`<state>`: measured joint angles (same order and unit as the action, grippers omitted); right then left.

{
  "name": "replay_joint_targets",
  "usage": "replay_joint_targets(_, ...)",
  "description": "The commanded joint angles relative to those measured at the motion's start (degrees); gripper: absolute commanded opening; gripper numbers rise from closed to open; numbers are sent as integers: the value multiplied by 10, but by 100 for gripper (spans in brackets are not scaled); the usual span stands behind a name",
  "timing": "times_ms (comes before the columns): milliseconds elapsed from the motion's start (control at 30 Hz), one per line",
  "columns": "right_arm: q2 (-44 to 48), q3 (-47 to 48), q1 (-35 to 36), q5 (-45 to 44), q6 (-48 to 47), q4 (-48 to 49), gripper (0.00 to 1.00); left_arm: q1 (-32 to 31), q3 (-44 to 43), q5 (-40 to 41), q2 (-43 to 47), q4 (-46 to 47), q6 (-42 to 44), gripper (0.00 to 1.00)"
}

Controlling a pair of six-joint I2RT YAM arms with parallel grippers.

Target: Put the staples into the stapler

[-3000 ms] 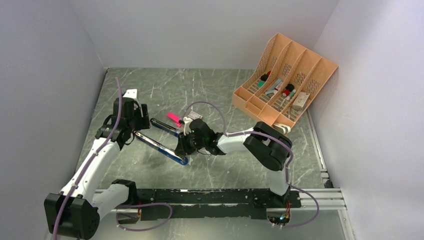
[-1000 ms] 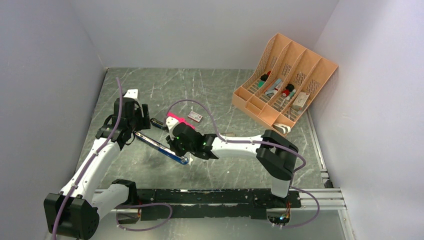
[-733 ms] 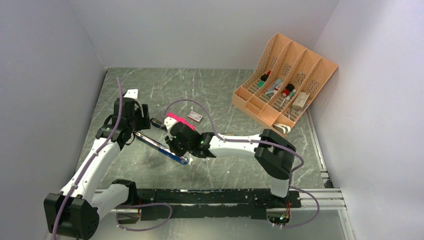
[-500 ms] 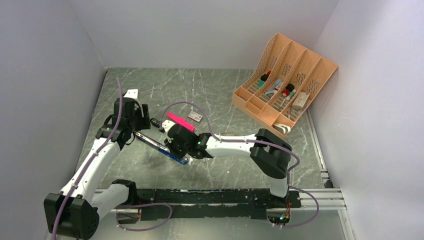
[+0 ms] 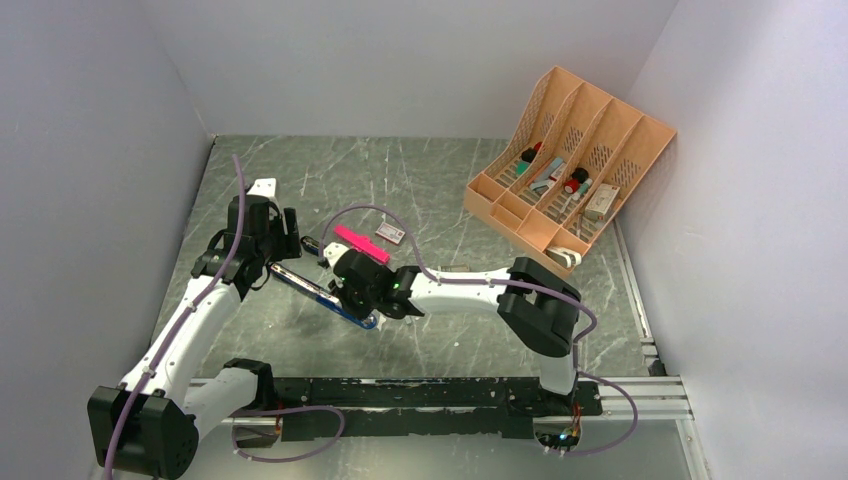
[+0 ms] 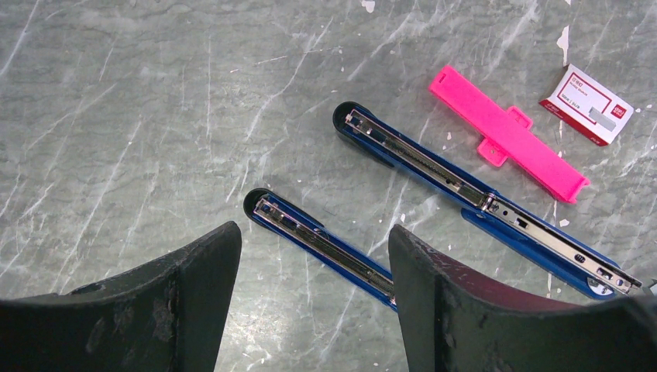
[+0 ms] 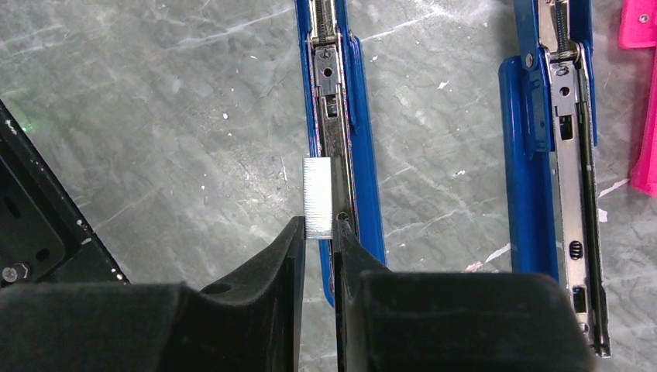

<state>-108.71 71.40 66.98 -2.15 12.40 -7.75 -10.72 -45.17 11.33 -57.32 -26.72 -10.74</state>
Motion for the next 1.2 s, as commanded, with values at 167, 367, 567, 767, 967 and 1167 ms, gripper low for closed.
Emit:
replay_joint_targets(167,-5,16,5,-11,-4,-2,10,-4,0,-5,9,18,5,74)
replay_joint_targets(367,2,11,8,-12,-8,9,9,-4,0,-5,10,18,5,74)
replay_joint_targets(567,8,9,10,-29,-7,7,9,-4,-1,-5,10,18,5,74)
replay_joint_targets(767,13,7,10,-47,-6,7,9,-4,0,-5,10,18,5,74)
replay_joint_targets(967,10,5,10,-41,-5,10,9,-4,-1,-5,10,18,5,74)
replay_joint_targets(1167,5,7,10,-37,-6,6,9,-4,-1,-5,10,18,5,74)
